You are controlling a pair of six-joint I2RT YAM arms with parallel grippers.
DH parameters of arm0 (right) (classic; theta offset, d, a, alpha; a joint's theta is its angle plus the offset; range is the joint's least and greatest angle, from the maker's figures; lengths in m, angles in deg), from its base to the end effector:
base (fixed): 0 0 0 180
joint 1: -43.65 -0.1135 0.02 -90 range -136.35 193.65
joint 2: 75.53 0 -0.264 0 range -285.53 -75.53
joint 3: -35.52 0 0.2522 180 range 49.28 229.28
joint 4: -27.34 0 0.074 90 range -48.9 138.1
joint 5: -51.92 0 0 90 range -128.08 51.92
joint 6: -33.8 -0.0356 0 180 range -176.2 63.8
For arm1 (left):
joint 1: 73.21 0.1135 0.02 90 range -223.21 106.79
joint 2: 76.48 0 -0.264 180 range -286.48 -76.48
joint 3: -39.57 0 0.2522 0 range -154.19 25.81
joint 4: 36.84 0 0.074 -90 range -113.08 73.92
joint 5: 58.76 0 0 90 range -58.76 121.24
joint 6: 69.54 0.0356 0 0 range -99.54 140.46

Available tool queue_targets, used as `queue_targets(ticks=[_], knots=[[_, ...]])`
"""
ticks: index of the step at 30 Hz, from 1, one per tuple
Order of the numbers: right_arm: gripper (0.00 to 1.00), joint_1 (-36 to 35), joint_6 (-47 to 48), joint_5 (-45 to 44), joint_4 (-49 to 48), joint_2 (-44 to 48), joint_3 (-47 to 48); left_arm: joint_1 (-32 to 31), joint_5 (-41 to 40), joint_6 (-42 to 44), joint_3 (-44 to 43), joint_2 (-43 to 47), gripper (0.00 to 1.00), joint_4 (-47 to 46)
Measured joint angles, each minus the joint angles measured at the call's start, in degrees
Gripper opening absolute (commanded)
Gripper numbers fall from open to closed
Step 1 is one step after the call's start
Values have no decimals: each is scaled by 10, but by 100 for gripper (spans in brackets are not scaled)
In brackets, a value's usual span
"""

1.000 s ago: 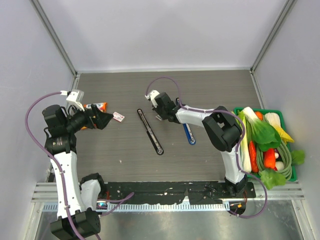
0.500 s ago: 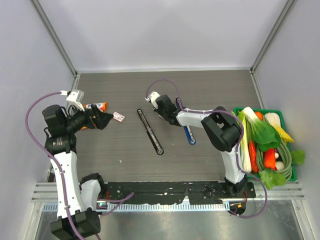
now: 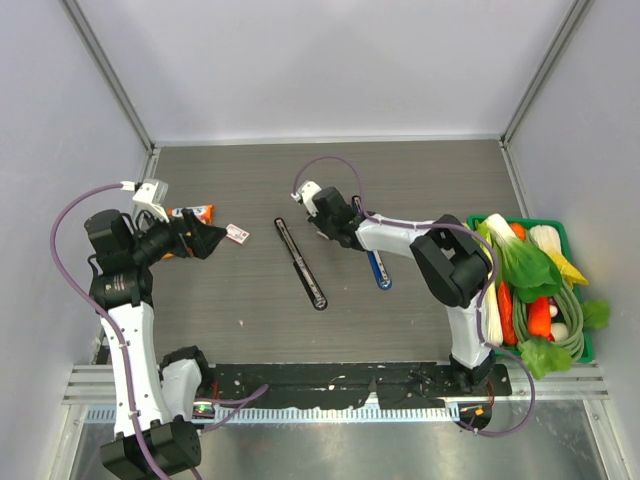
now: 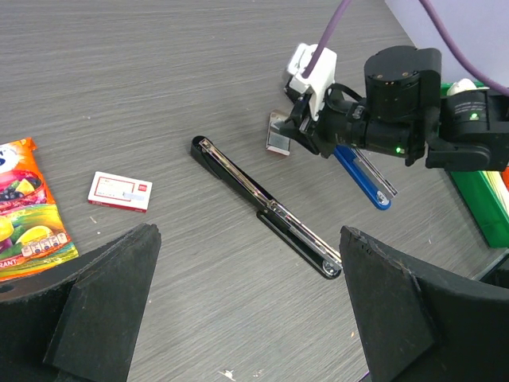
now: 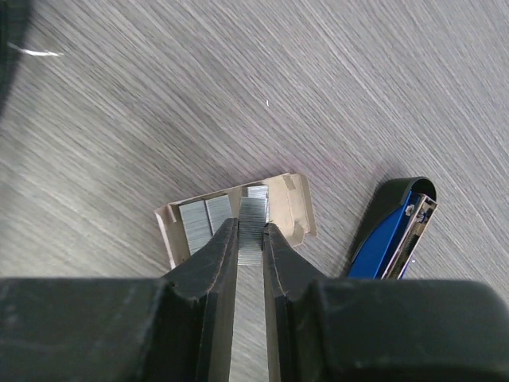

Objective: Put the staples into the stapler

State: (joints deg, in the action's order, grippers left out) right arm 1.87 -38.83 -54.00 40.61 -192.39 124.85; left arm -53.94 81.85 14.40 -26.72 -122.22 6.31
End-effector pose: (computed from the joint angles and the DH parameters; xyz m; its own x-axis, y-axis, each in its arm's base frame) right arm 0.3382 0.2891 0.1617 -0.3200 -0.6709 -0.6690 -0.6092 0.6865 -0.3971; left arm 0.1611 0.0272 0.3540 -0.4097 -0.2142 -0.8867 0.4232 0.8165 -0.3928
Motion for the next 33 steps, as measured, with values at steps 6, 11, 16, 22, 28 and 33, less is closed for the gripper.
queue_targets(ticks=[6,11,16,22,28,33], knots=[[14,0,-18,17,26,26,11,0,0,0,0,0,100,0],[14,7,-38,17,52,47,11,2,0,0,0,0,100,0],[15,33,-75,19,74,127,-39,3,2,-1,0,0,100,0],[15,68,-110,16,76,265,-166,3,6,-11,0,0,100,-1],[15,69,-144,19,76,341,-271,4,6,-12,3,0,100,-4],[15,69,-170,18,97,345,-291,10,6,-13,4,-1,100,-5]])
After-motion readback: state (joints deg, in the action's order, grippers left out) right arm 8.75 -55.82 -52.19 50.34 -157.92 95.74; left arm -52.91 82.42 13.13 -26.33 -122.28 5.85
